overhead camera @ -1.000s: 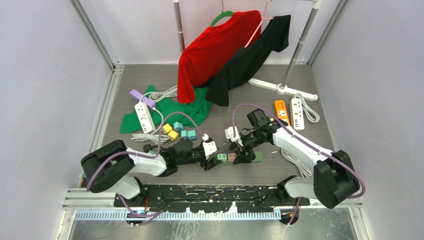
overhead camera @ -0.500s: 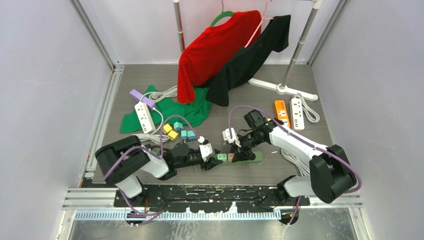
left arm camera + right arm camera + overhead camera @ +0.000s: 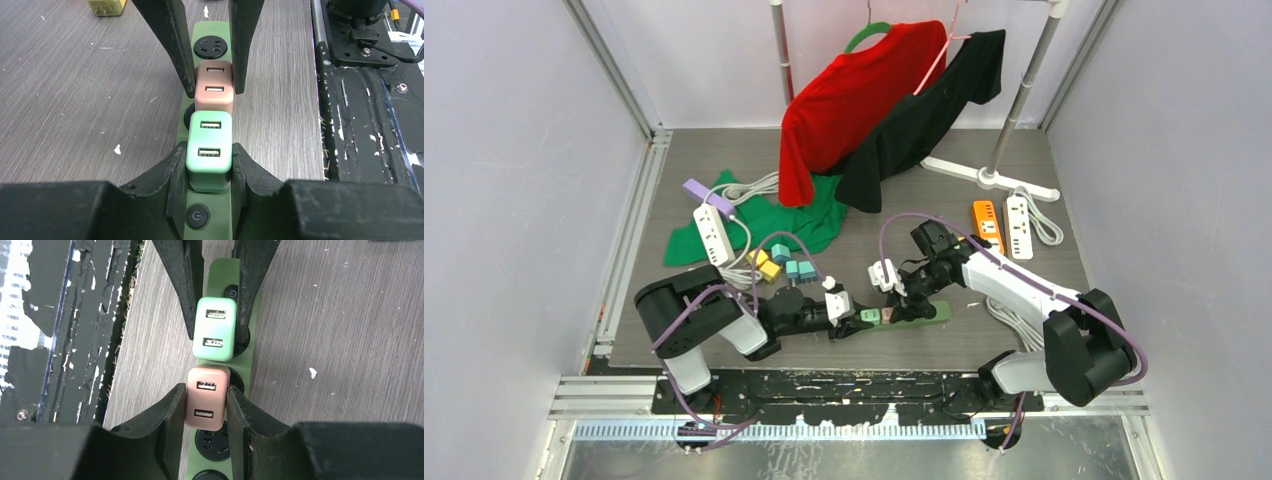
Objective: Pull the plug off the socket
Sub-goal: Remove the plug from the socket.
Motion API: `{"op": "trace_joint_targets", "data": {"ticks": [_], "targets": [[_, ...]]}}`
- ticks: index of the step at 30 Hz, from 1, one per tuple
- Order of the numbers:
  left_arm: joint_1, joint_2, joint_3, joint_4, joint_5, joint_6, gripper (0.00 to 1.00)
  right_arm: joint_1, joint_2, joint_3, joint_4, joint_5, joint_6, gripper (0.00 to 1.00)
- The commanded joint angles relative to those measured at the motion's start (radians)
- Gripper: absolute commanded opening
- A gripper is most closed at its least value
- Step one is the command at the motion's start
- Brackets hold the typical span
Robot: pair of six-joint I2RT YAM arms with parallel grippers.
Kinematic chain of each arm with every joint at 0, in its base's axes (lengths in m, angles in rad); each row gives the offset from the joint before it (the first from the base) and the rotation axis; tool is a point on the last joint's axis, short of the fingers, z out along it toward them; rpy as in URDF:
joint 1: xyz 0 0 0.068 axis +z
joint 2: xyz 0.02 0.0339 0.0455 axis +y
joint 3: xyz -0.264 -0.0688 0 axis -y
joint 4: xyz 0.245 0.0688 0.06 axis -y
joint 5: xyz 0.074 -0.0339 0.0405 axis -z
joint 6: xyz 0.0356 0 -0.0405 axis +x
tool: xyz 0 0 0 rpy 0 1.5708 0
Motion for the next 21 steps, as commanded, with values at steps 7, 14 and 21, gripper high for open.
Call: {"op": "trace_joint_targets", "data": {"ticks": [7,14,21], "targets": [[-0.01,0.049,0.034,0.052,0.022,0.027,0.0,0.017,0.024,0.04,-0.086,-0.051,-0.08,0.01],[-0.016,0.061,0.038,0.052,-0.006,0.027,0.0,0.061,0.058,0.08,0.047,0.01,0.154,0.01],[-0.016,0.068,0.041,0.052,-0.028,0.025,0.0,-0.089,-0.021,0.058,-0.209,0.044,-0.208,0.01]]}}
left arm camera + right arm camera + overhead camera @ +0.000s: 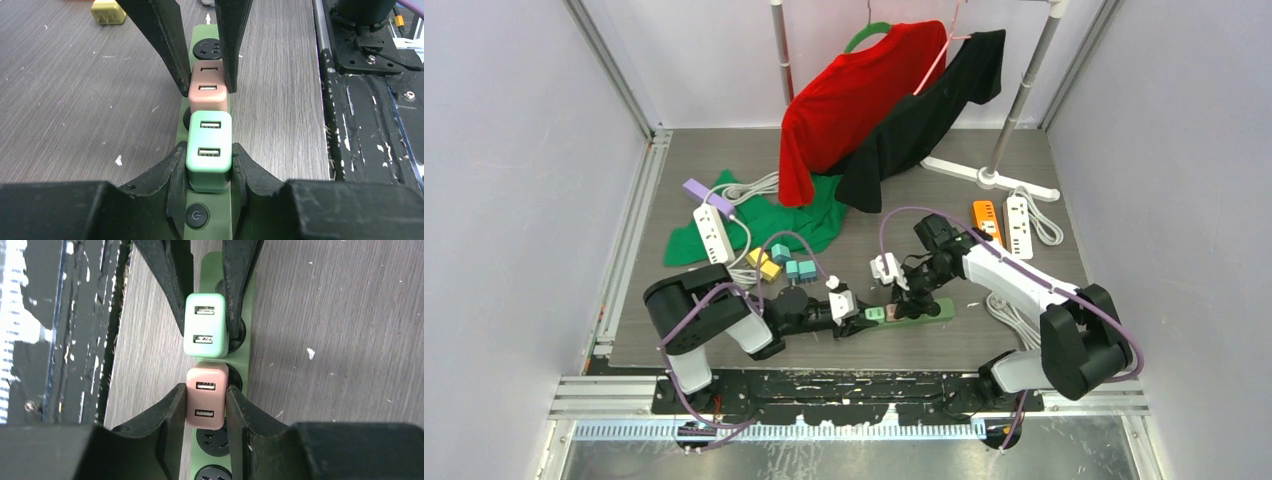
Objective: Pull the plug off the socket
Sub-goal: Remove the plug from the socket.
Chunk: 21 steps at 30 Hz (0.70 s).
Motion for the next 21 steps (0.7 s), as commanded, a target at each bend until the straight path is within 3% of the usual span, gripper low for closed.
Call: {"op": "trace_joint_targets", "data": {"ticks": [1,3,5,10,15,17,21], "targets": [[-0.01,0.028,0.024,0.007,-0.028,0.023,0.0,-0.069,-0.059,-0.008,-0.193,-0.026,-0.312,0.01],[-0.01,0.03,0.026,0.007,-0.028,0.026,0.0,-0.059,-0.045,-0.014,-0.281,-0.092,-0.432,0.01],[-0.01,0.032,0.026,0.006,-0.025,0.028,0.0,-0.004,-0.027,-0.005,-0.281,-0.118,-0.424,0.01],[-0.01,0.04,0.03,0.004,-0.027,0.028,0.0,0.042,0.008,0.033,-0.144,-0.157,-0.207,0.01],[-0.01,0.043,0.037,-0.011,-0.028,0.03,0.0,-0.031,-0.032,0.042,-0.039,-0.09,-0.039,0.01],[-0.011,0.045,0.039,-0.015,-0.025,0.031,0.0,-0.068,-0.058,0.037,-0.053,-0.041,-0.066,0.01],[-0.01,0.048,0.041,-0.017,-0.025,0.033,0.0,-0.098,-0.075,0.032,-0.228,-0.065,-0.298,0.01]]}}
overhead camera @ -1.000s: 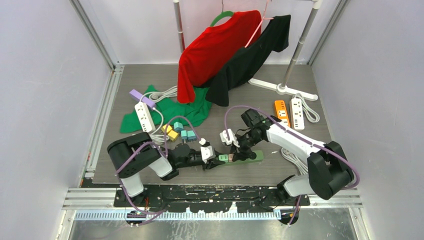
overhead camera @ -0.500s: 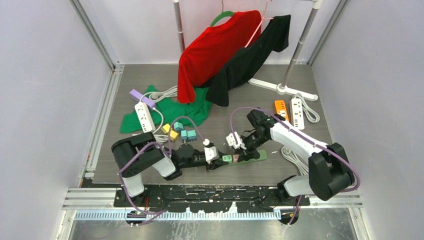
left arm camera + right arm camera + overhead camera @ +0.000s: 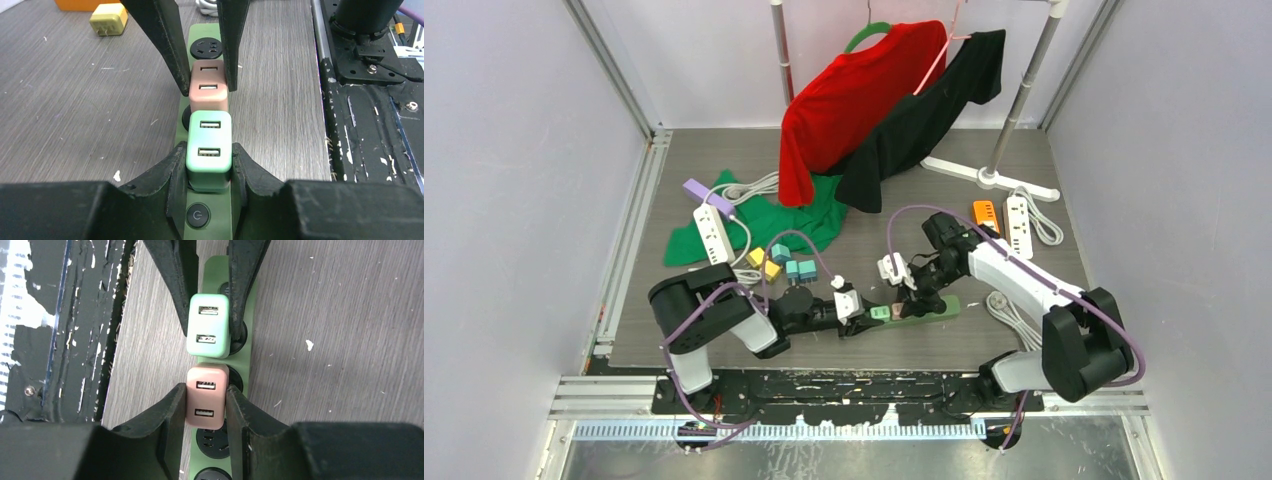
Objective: Pull the plug off the socket
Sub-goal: Remove the plug from the socket.
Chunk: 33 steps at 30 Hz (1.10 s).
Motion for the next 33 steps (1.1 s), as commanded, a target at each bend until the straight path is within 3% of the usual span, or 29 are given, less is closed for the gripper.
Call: {"op": "trace_joint_targets", "data": {"ticks": [1,5,10,15,18,24,26,28,33], "targets": [[0.004,0.019,-0.005,-0.015,-0.006,0.029,0.0,-0.03,-0.053,0.017,-0.186,-0.071,-0.229,0.01],[0.004,0.018,-0.005,-0.015,-0.005,0.029,0.0,0.039,-0.007,0.024,-0.248,-0.144,-0.301,0.01],[0.003,0.022,0.0,-0.023,-0.006,0.029,0.0,0.068,0.017,0.064,-0.068,-0.173,-0.018,0.01],[0.001,0.024,0.011,-0.047,-0.008,0.03,0.0,0.032,-0.011,0.041,0.121,-0.063,0.221,0.01],[-0.001,0.022,0.011,-0.049,-0.023,0.029,0.0,-0.019,-0.019,0.059,0.085,-0.037,0.185,0.01],[-0.003,0.023,0.013,-0.052,-0.033,0.031,0.0,-0.032,-0.017,0.056,-0.252,-0.115,-0.245,0.01],[-0.003,0.021,0.014,-0.054,-0.033,0.03,0.0,0.001,-0.003,0.056,-0.292,-0.146,-0.309,0.01],[-0.005,0.022,0.015,-0.057,-0.033,0.032,0.0,0.044,0.006,0.058,-0.268,-0.161,-0.282,0.01],[-0.006,0.021,0.018,-0.065,-0.039,0.032,0.0,0.08,0.001,0.074,-0.052,-0.147,0.039,0.01]]}}
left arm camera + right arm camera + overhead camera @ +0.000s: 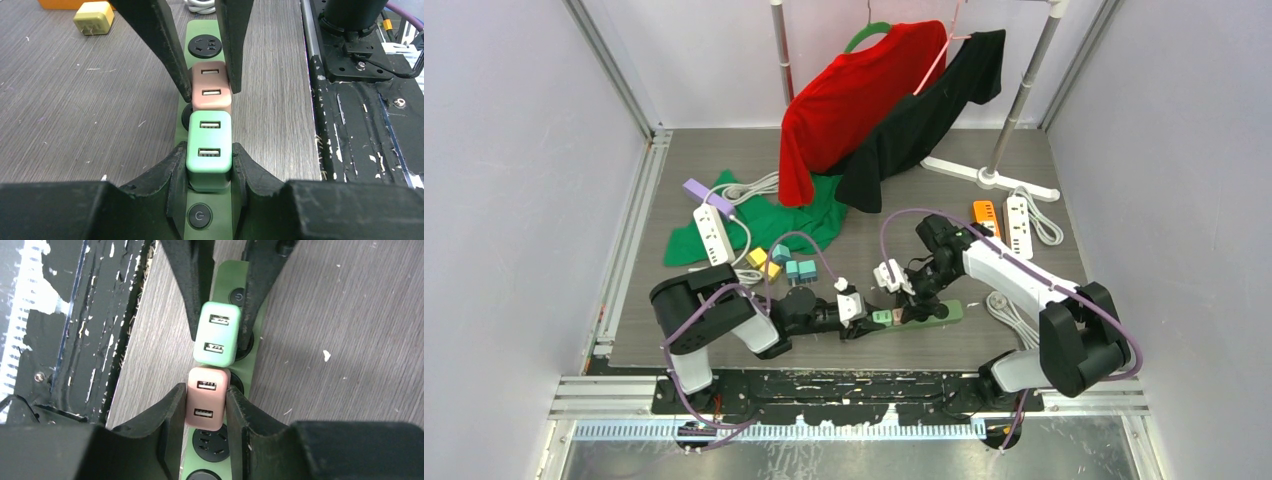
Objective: Pull the plug off the socket
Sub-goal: Remove the plug from the socket.
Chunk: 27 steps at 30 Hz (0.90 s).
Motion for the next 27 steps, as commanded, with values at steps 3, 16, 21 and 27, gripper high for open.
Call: {"op": "trace_joint_targets", "data": {"ticks": [3,16,21,27], "targets": [[0.009,0.017,0.003,-0.048,-0.055,0.035,0.0,0.004,-0.03,0.063,0.113,-0.114,0.285,0.01],[0.004,0.015,0.0,-0.054,-0.061,0.039,0.0,-0.068,-0.053,0.027,-0.155,-0.108,-0.138,0.01],[0.001,0.017,0.004,-0.056,-0.066,0.04,0.0,0.041,-0.046,0.043,-0.062,-0.16,-0.005,0.01],[-0.002,0.016,0.014,-0.076,-0.074,0.043,0.0,0.028,-0.044,0.067,0.131,-0.088,0.298,0.01]]}}
